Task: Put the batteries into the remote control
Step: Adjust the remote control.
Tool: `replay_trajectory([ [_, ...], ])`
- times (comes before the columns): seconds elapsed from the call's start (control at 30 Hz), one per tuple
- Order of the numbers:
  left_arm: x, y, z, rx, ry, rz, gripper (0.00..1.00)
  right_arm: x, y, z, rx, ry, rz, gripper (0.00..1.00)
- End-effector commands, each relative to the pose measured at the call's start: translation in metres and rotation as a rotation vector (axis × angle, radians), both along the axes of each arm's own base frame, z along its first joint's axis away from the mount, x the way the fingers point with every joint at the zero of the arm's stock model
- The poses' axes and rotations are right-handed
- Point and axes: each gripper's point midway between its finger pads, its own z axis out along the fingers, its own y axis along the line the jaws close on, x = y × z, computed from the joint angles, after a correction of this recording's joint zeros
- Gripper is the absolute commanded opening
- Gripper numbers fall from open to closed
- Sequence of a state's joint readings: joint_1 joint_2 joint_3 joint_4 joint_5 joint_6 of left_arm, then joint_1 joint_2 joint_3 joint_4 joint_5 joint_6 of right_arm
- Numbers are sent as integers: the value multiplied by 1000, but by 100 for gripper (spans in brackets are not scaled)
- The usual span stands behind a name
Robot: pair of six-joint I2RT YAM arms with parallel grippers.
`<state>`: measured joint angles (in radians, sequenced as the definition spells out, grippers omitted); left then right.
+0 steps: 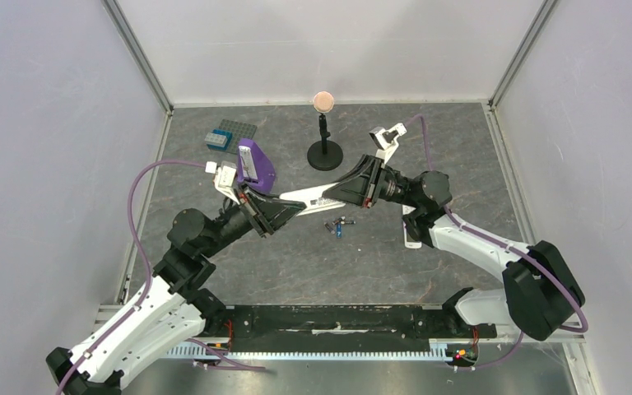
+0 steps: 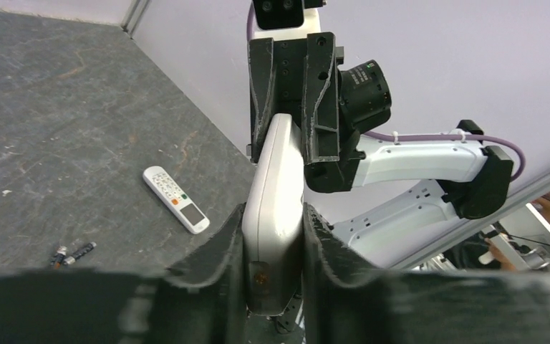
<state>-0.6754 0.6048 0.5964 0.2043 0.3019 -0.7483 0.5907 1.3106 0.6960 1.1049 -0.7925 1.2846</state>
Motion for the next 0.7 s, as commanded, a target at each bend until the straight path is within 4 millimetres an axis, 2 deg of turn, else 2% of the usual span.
replay_trajectory([
  [0.0,-6,-1,21,-28,-32,-34,6,4,-2,5,24,-6,-20,5],
  [0.03,-5,-1,20,-25,-31,-29,2,5,-2,5,20,-7,-25,13],
  [0.13,0,1,18,-13,-27,4,2,12,-4,-1,-19,-14,-91,63],
  [0.2,6,4,12,13,-12,38,2,25,-6,-8,-84,-15,-173,83],
  [0.27,10,6,7,37,4,62,2,39,-12,-17,-169,-23,-270,91],
  [0.33,14,7,0,62,22,84,2,53,-20,-22,-251,-39,-368,93],
  [0.4,17,8,-4,76,29,96,2,61,-27,-26,-316,-43,-430,91],
  [0.53,25,9,-14,104,59,134,2,63,-36,-31,-365,-27,-481,77],
  [0.6,31,11,-21,120,86,162,2,64,-38,-38,-392,-1,-491,69],
  [0.67,36,13,-31,137,120,189,2,64,-39,-49,-425,19,-492,66],
])
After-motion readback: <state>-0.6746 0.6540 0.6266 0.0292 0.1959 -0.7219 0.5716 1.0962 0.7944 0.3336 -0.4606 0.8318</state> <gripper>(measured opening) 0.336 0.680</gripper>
